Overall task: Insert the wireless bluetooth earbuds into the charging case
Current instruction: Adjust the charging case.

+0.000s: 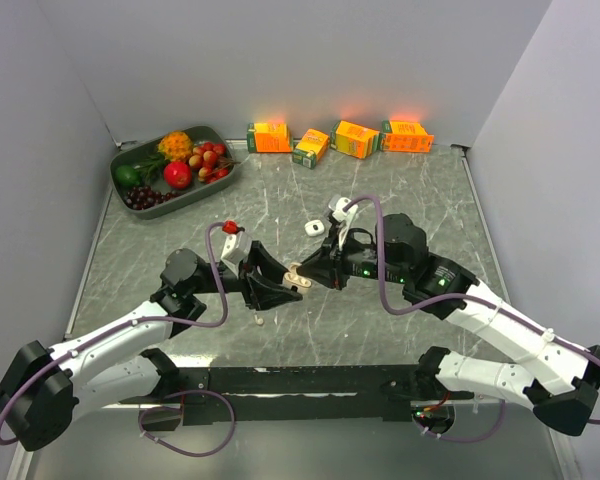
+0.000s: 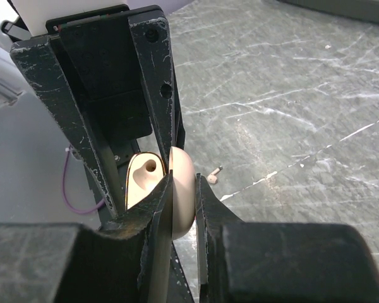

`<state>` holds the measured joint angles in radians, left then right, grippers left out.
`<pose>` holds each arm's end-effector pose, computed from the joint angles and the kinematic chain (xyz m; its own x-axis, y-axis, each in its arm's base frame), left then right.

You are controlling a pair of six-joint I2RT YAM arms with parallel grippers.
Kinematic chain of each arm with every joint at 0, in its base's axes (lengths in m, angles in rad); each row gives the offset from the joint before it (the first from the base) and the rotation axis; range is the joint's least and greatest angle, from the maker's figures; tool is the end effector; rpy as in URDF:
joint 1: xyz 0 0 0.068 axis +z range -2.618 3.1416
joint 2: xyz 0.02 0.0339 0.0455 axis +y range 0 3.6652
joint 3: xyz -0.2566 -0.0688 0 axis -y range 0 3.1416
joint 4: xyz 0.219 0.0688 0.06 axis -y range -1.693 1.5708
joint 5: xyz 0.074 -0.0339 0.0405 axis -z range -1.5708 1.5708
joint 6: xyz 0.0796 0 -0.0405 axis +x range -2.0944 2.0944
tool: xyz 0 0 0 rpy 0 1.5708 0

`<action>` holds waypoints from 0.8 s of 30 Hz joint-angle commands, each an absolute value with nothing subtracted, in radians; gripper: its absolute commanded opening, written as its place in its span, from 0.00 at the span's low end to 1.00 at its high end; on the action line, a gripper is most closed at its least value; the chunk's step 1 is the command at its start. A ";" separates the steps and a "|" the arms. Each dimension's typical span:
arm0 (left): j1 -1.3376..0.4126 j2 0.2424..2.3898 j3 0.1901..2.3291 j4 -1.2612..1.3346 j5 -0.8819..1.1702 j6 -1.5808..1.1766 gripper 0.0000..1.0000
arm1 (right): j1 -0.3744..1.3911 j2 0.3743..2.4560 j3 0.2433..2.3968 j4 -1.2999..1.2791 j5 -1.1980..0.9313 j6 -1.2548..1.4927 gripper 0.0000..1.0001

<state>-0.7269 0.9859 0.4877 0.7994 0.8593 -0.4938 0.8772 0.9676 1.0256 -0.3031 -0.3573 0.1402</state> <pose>0.1241 -0.1910 0.3129 -0.2666 -0.1770 -0.9474 0.9631 -0.0871 -0.2548 0.1280 0.1975 0.3614 -0.2846 -0.1375 -0.9487 -0.9064 0.3608 0.2196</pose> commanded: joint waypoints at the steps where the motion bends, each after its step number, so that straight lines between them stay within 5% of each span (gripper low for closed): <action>1: -0.733 0.982 0.500 0.891 0.881 -0.518 0.46 | 0.873 0.948 1.017 -0.261 -0.339 0.132 0.00; 6: -0.733 0.989 0.499 0.882 0.873 -0.525 0.57 | 0.874 0.936 1.012 -0.258 -0.344 0.129 0.00; 11: -0.733 1.002 0.505 0.894 0.884 -0.540 0.57 | 0.874 0.928 1.009 -0.262 -0.345 0.121 0.00; 22: -0.733 1.020 0.506 0.904 0.877 -0.540 0.30 | 0.874 0.914 1.003 -0.261 -0.354 0.118 0.00; 24: -0.733 1.017 0.505 0.897 0.870 -0.531 0.18 | 0.874 0.913 1.006 -0.261 -0.359 0.120 0.00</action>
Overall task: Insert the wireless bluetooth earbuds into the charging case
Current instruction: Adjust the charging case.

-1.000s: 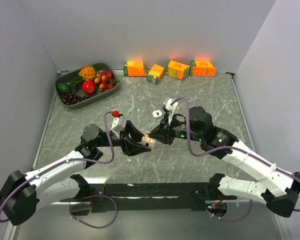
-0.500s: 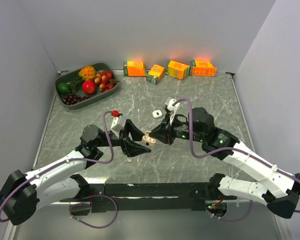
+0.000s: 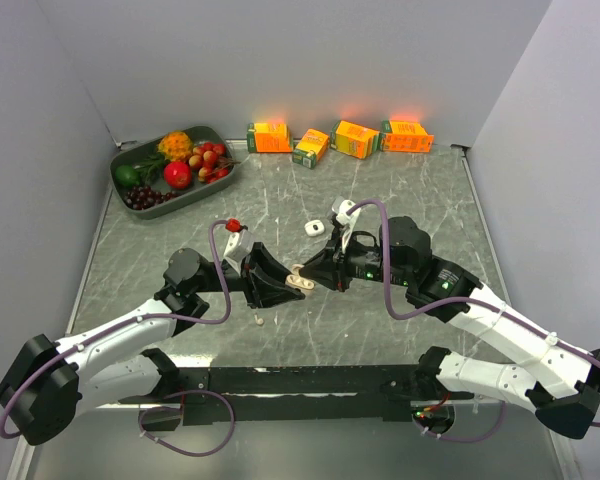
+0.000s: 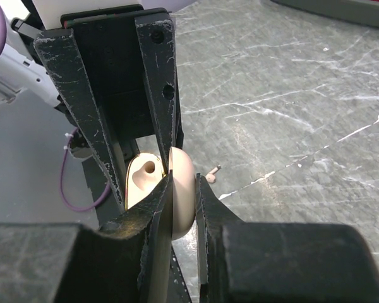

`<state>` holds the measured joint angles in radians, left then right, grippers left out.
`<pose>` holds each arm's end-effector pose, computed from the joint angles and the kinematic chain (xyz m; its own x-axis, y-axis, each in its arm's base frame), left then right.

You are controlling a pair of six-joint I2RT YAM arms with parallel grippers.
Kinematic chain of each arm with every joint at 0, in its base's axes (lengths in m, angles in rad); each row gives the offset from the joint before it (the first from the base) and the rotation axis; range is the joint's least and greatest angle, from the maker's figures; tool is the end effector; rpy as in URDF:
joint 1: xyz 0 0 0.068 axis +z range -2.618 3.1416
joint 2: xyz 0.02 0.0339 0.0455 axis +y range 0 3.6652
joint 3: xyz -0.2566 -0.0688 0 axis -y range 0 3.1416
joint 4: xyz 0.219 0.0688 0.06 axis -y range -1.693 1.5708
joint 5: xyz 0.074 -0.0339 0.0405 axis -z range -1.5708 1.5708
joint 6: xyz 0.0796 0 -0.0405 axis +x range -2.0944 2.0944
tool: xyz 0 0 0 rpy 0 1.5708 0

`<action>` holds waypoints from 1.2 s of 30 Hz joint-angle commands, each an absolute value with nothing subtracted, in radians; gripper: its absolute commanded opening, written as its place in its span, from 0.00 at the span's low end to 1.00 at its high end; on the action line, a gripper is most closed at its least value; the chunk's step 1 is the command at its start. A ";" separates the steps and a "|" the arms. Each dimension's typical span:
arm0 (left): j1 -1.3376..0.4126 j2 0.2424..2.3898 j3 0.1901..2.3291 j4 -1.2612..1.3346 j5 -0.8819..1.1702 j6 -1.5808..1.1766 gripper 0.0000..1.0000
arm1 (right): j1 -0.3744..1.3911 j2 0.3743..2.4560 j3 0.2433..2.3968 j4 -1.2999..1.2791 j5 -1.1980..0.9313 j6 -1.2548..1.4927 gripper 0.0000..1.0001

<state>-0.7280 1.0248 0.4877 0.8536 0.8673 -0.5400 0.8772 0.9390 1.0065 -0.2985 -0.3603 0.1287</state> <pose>0.1275 -0.1949 0.3114 -0.3002 -0.1780 -0.9371 0.9527 -0.1059 -0.2850 0.1238 0.1928 0.3612 -0.2657 -0.1317 -0.9550 -0.9124 0.3542 0.2050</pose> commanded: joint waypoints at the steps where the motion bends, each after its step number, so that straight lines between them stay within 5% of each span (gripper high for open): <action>1: -0.732 1.017 0.505 0.893 0.867 -0.526 0.13 | 0.873 0.910 1.006 -0.261 -0.359 0.121 0.00; 2: -0.733 1.011 0.503 0.884 0.858 -0.516 0.01 | 0.873 0.907 1.009 -0.262 -0.357 0.127 0.00; 4: -0.733 1.003 0.499 0.873 0.844 -0.500 0.01 | 0.873 0.902 1.014 -0.264 -0.357 0.138 0.05; 8: -0.733 0.976 0.489 0.827 0.795 -0.444 0.01 | 0.874 0.894 1.034 -0.267 -0.356 0.172 0.46; 11: -0.732 0.965 0.486 0.798 0.766 -0.422 0.01 | 0.874 0.899 1.060 -0.281 -0.350 0.187 0.59; 19: -0.733 0.971 0.502 0.710 0.681 -0.422 0.01 | 0.873 0.870 1.083 -0.295 -0.224 0.230 0.70; 27: -0.779 0.826 0.405 0.660 0.389 -0.396 0.01 | 0.781 0.836 1.015 -0.477 0.247 0.402 0.76; 36: -1.014 0.621 0.265 0.663 -0.038 -0.200 0.01 | 0.761 1.117 0.940 -0.566 0.213 0.422 0.71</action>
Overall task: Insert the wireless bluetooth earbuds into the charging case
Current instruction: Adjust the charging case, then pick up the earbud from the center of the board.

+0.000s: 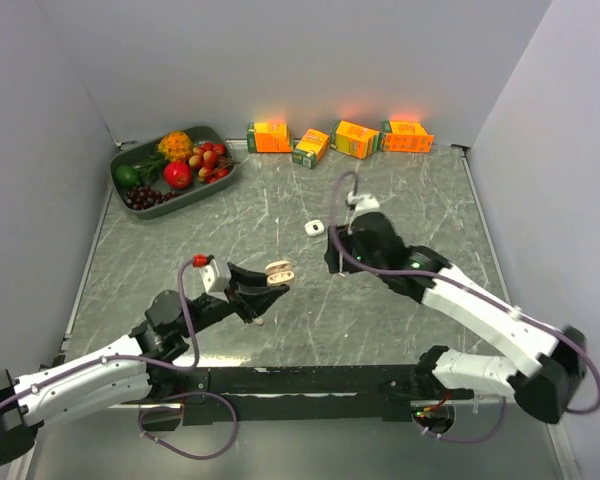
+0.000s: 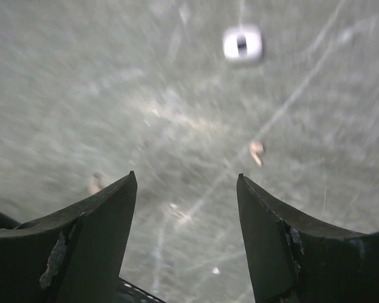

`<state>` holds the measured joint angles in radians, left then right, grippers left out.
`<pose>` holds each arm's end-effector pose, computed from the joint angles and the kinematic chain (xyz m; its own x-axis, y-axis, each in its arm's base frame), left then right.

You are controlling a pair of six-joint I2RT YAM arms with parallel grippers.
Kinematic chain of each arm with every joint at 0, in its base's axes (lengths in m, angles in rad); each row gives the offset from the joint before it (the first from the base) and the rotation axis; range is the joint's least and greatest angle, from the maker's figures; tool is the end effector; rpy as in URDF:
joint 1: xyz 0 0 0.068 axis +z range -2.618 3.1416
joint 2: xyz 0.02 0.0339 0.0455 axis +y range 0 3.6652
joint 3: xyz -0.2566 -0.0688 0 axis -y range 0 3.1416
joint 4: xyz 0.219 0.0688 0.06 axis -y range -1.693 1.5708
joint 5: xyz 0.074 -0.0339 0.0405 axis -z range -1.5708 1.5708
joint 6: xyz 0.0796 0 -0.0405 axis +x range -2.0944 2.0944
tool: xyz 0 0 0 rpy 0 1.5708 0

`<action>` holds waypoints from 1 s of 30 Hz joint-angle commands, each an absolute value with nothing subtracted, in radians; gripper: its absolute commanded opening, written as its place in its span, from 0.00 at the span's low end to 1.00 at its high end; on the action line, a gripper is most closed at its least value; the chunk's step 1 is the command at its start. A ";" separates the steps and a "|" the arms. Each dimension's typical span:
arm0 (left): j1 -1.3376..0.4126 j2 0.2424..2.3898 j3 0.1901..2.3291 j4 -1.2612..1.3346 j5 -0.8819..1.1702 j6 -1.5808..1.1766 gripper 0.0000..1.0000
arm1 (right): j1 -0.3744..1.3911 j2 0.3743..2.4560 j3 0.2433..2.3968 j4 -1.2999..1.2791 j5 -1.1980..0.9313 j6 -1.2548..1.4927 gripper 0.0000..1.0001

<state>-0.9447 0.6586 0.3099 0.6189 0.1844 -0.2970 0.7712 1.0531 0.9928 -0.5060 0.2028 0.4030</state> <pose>0.0996 -0.1626 0.2927 -0.1139 -0.3335 -0.9358 0.9065 0.3506 -0.2352 0.1858 0.1582 0.3016 -0.5738 -0.0221 -0.8187 -0.3650 0.9017 0.2316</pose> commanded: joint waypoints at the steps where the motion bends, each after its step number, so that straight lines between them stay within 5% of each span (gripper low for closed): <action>1: -1.028 0.618 0.258 0.675 -0.081 -0.190 0.01 | 0.756 1.159 0.937 -0.548 0.203 0.416 0.70; 17: -1.129 0.566 0.206 0.690 -0.164 -0.167 0.01 | 0.693 1.600 1.111 -0.551 0.183 0.275 0.51; 30: -1.158 0.514 0.216 0.626 -0.169 -0.166 0.01 | 0.652 1.726 1.149 -0.520 0.184 0.210 0.54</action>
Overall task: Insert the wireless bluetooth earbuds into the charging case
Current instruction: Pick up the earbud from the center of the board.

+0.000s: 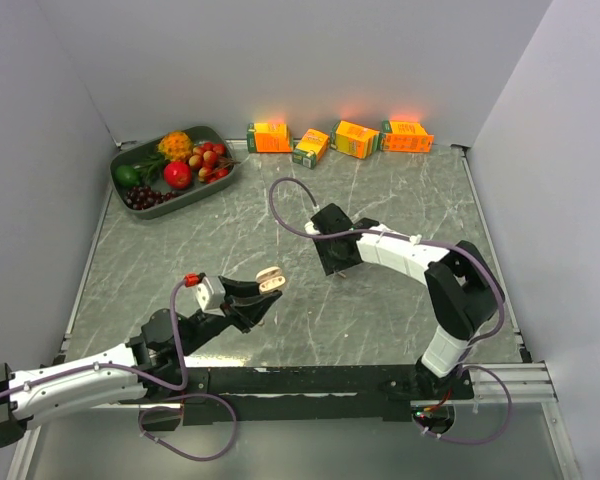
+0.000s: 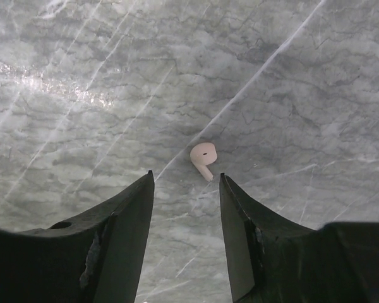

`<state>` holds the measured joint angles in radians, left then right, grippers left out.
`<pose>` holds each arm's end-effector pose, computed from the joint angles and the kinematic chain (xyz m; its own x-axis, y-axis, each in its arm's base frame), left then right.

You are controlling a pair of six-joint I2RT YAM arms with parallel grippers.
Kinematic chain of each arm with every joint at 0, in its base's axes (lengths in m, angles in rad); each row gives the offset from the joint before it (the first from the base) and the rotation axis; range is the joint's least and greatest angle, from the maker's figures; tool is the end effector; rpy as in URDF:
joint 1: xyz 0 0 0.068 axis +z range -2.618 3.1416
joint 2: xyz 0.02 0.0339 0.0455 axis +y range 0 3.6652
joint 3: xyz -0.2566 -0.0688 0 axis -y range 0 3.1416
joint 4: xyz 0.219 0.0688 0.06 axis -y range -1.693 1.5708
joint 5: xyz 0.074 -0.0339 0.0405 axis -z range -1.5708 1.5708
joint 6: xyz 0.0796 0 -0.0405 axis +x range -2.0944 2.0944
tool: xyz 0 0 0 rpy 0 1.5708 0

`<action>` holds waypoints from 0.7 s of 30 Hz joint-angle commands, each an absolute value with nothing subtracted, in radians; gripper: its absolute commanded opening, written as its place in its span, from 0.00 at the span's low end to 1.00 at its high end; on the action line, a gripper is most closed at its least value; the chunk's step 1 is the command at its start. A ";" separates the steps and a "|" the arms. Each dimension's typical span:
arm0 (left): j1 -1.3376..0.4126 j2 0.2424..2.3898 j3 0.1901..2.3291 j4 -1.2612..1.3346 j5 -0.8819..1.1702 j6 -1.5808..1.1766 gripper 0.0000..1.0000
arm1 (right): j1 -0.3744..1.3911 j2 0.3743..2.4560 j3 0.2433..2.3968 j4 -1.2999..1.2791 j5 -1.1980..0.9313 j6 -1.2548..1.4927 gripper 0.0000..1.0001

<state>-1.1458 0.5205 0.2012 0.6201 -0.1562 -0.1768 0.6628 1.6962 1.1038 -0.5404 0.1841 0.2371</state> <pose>0.0813 -0.1497 0.2746 -0.0273 -0.3612 -0.9321 0.8471 0.4867 -0.2134 0.2706 0.1927 0.1577 -0.8216 -0.3484 -0.4512 -0.3608 0.9306 -0.0615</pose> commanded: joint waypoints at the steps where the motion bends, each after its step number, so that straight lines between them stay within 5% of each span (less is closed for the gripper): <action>1: -1.161 0.517 0.222 0.624 -0.167 -0.164 0.01 | 0.650 1.733 1.152 -0.522 0.181 0.210 0.54; 21: -1.170 0.540 0.233 0.615 -0.169 -0.158 0.01 | 0.624 1.787 1.128 -0.474 0.126 0.225 0.45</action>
<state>-1.1622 0.5373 0.2012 0.5972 -0.1562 -0.1688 0.6300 1.7664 1.1126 -0.4950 0.1406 0.2222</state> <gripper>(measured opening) 0.331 0.460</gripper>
